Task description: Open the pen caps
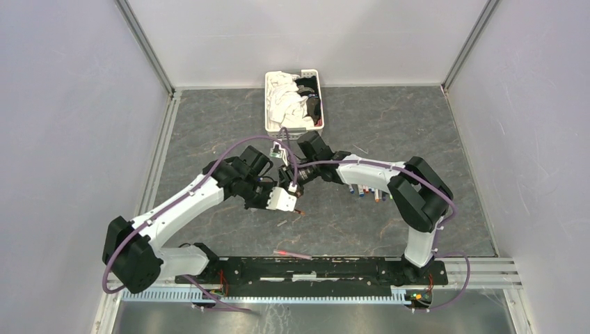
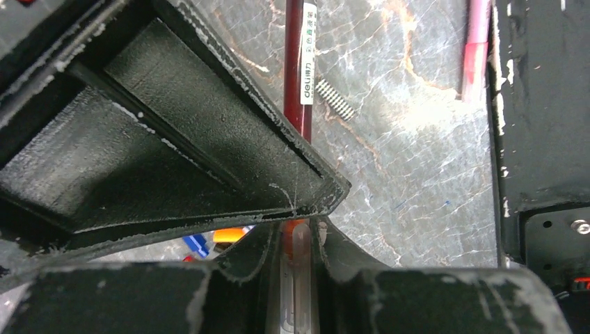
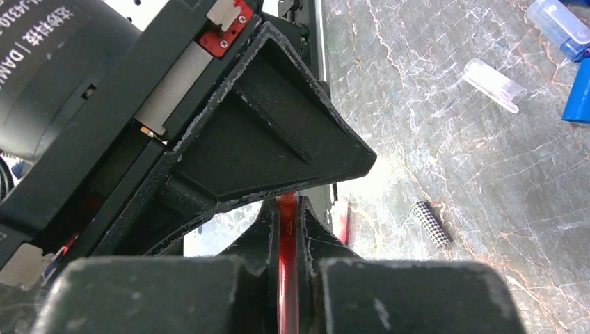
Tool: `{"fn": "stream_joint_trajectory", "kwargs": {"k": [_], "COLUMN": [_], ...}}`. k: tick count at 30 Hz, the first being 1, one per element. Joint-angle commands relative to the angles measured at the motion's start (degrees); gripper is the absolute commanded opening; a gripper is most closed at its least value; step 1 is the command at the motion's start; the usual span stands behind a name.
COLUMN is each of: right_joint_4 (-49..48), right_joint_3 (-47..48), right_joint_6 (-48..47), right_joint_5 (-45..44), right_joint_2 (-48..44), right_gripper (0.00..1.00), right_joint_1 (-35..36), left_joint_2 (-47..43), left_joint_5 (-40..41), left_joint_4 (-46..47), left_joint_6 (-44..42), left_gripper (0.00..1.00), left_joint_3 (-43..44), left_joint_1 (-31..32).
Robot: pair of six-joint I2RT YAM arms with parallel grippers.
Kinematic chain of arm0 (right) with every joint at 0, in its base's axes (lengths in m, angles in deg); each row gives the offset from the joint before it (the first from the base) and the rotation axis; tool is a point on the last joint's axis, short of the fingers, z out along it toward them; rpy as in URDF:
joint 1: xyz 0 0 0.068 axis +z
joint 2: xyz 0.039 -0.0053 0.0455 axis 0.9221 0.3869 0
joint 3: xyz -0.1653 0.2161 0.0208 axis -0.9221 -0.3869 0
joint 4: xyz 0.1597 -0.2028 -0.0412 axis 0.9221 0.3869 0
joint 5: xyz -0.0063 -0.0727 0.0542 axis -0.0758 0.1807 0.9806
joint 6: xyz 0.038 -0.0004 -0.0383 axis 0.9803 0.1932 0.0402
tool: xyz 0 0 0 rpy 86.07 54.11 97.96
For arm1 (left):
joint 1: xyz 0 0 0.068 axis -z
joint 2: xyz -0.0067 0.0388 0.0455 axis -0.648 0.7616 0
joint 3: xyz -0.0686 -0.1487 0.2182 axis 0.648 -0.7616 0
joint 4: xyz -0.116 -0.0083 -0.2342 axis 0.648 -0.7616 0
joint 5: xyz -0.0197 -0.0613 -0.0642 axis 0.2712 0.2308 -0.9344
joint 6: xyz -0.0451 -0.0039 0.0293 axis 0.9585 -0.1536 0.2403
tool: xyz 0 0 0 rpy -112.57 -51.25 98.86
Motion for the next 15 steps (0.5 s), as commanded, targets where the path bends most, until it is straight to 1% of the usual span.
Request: {"fn": "stream_joint_trajectory", "kwargs": {"k": [1, 3, 5, 7, 10, 12, 15], "right_joint_4": [2.96, 8.74, 13.00, 14.16, 12.97, 15.43, 16.90], "right_joint_3": [-3.11, -3.91, -5.65, -8.73, -13.24, -13.40, -12.96], "right_joint_6": [-4.16, -9.27, -12.24, -12.93, -12.45, -14.17, -15.21], "right_joint_5": [1.96, 0.36, -2.59, -3.93, -6.20, -7.41, -8.94], "right_joint_2": [-1.69, -3.04, -5.02, -7.32, -10.94, -10.84, -10.11], "right_gripper": [0.00, 0.00, 0.00, 0.00, 0.00, 0.00, 0.00], "right_joint_1": [0.45, 0.33, -0.32, -1.73, -3.35, -3.66, -4.37], "left_joint_2": [1.78, 2.34, 2.78, 3.68, 5.49, 6.22, 6.14], "left_joint_5": [2.48, 2.96, 3.60, 4.05, 5.87, 7.35, 4.75], "left_joint_4": [0.01, -0.95, -2.37, -3.42, -3.73, -2.61, -1.66], "left_joint_6": [0.31, -1.41, -4.48, -8.32, -12.74, -13.32, -12.38], "left_gripper": [0.02, 0.02, 0.02, 0.02, 0.02, 0.02, 0.02], "left_joint_3": [3.27, 4.15, 4.97, 5.74, 6.40, 6.17, 6.14], "left_joint_1": [-0.83, -2.20, -5.13, -9.95, -17.18, -18.82, -18.98]}}
